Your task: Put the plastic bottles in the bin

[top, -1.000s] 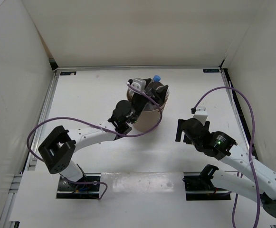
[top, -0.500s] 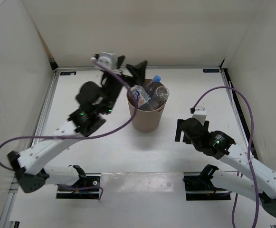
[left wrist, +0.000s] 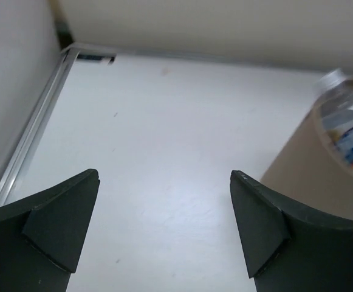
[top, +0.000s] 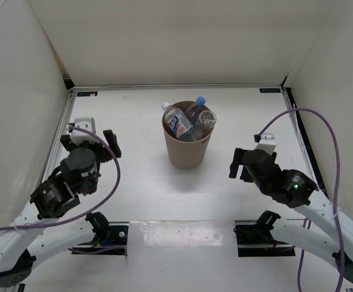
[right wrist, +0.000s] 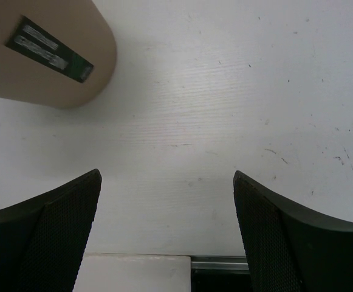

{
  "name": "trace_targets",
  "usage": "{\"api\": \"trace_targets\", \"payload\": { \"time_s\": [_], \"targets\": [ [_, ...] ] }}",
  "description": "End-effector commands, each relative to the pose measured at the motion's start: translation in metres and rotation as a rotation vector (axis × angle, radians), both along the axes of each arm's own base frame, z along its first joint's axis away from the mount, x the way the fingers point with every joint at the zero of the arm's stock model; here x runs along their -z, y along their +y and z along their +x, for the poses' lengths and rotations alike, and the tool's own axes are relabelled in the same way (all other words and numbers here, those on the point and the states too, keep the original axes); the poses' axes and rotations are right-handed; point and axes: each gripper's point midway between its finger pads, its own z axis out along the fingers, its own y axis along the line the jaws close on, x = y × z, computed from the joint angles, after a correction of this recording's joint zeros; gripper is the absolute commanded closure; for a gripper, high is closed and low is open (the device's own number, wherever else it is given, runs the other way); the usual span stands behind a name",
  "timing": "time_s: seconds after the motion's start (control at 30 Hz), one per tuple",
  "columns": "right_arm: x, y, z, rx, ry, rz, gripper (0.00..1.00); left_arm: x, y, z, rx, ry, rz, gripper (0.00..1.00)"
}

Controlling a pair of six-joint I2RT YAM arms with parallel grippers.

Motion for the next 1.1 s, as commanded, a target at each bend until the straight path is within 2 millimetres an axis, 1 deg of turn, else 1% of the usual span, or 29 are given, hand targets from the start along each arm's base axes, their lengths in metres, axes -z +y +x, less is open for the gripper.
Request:
{"api": "trace_targets", "payload": {
  "time_s": [0.0,0.03,0.07,0.1,0.13,0.17,0.23,0.3,0.33,0.37,0.4,0.43,0.47,0.5,0.6,0.63,0.67,0.7,0.73,0.77,0.8,0.83,0.87,0.9,0.93,0.97,1.0,1.03,1.07],
  "targets": [
    [-0.047,0.001,-0.001,-0.017,-0.071,0.077,0.10,0.050,0.035,-0.011,-0.166,0.092,0.072,0.00],
    [-0.060,0.002,-0.002,-0.020,-0.094,0.100,0.10,0.066,0.033,-0.012,-0.165,0.123,0.082,0.00],
    [-0.066,0.003,-0.003,-0.024,-0.105,0.114,0.10,0.071,0.029,-0.012,-0.153,0.132,0.047,0.00],
    [-0.069,0.005,-0.004,-0.037,-0.110,0.120,0.10,0.071,0.026,-0.011,-0.150,0.127,0.028,0.00],
    [-0.074,0.006,-0.006,-0.045,-0.118,0.142,0.10,0.078,0.026,-0.009,-0.159,0.140,0.033,0.00],
    [-0.076,0.007,-0.008,-0.055,-0.119,0.148,0.10,0.086,0.021,-0.006,-0.160,0.163,0.037,0.00],
    [-0.078,0.005,-0.011,-0.057,-0.113,0.157,0.10,0.098,0.029,-0.004,-0.206,0.205,0.057,0.00],
    [-0.080,0.003,-0.013,-0.053,-0.105,0.163,0.10,0.111,0.032,-0.005,-0.242,0.235,-0.013,0.00],
    [-0.079,0.002,-0.014,-0.053,-0.103,0.162,0.10,0.115,0.030,-0.005,-0.244,0.237,-0.055,0.00],
    [-0.079,0.000,-0.015,-0.051,-0.101,0.165,0.10,0.137,0.024,-0.005,-0.220,0.278,-0.083,0.00],
    [-0.080,-0.002,-0.018,-0.052,-0.097,0.169,0.10,0.131,0.025,-0.006,-0.211,0.234,-0.167,0.00],
    [-0.080,-0.002,-0.017,-0.049,-0.095,0.171,0.10,0.134,0.021,-0.005,-0.202,0.219,-0.211,0.00],
    [-0.082,-0.005,-0.019,-0.046,-0.101,0.183,0.10,0.158,0.021,-0.006,-0.200,0.254,-0.208,0.00],
    [-0.081,-0.008,-0.020,-0.039,-0.098,0.182,0.10,0.155,0.023,-0.009,-0.194,0.221,-0.256,0.00],
    [-0.083,-0.021,-0.022,0.005,-0.093,0.170,0.10,0.168,0.026,-0.006,-0.222,0.233,-0.264,0.00],
    [-0.091,-0.025,-0.022,0.016,-0.108,0.180,0.10,0.170,0.029,-0.006,-0.235,0.241,-0.260,0.00],
    [-0.091,-0.029,-0.023,0.026,-0.107,0.171,0.10,0.176,0.026,-0.003,-0.235,0.272,-0.248,0.00],
    [-0.087,-0.039,-0.024,0.064,-0.086,0.149,0.10,0.177,0.031,-0.001,-0.262,0.286,-0.262,0.00],
    [-0.091,-0.042,-0.026,0.074,-0.095,0.158,0.10,0.185,0.028,0.001,-0.265,0.326,-0.257,0.00],
    [-0.090,-0.045,-0.026,0.073,-0.090,0.140,0.10,0.189,0.029,0.002,-0.281,0.338,-0.271,0.00],
    [-0.091,-0.050,-0.028,0.089,-0.097,0.154,0.10,0.200,0.035,0.004,-0.309,0.362,-0.291,0.00],
    [-0.089,-0.052,-0.030,0.089,-0.089,0.153,0.10,0.203,0.032,0.003,-0.290,0.373,-0.317,0.00],
    [-0.089,-0.055,-0.029,0.111,-0.092,0.158,0.10,0.202,0.031,0.006,-0.286,0.355,-0.348,0.00],
    [-0.087,-0.052,-0.031,0.089,-0.088,0.172,0.10,0.225,0.035,0.002,-0.300,0.398,-0.350,0.00],
    [-0.087,-0.050,-0.031,0.078,-0.085,0.183,0.10,0.218,0.031,0.004,-0.267,0.353,-0.401,0.00],
    [-0.086,-0.048,-0.031,0.072,-0.073,0.196,0.10,0.229,0.034,0.001,-0.275,0.362,-0.404,0.00],
    [-0.085,-0.047,-0.030,0.060,-0.069,0.185,0.10,0.227,0.035,0.000,-0.265,0.342,-0.424,0.00],
    [-0.084,-0.047,-0.029,0.064,-0.063,0.184,0.10,0.240,0.038,-0.003,-0.281,0.354,-0.417,0.00],
    [-0.082,-0.049,-0.029,0.085,-0.054,0.203,0.10,0.236,0.039,-0.004,-0.281,0.326,-0.431,0.00]
  ]
}}
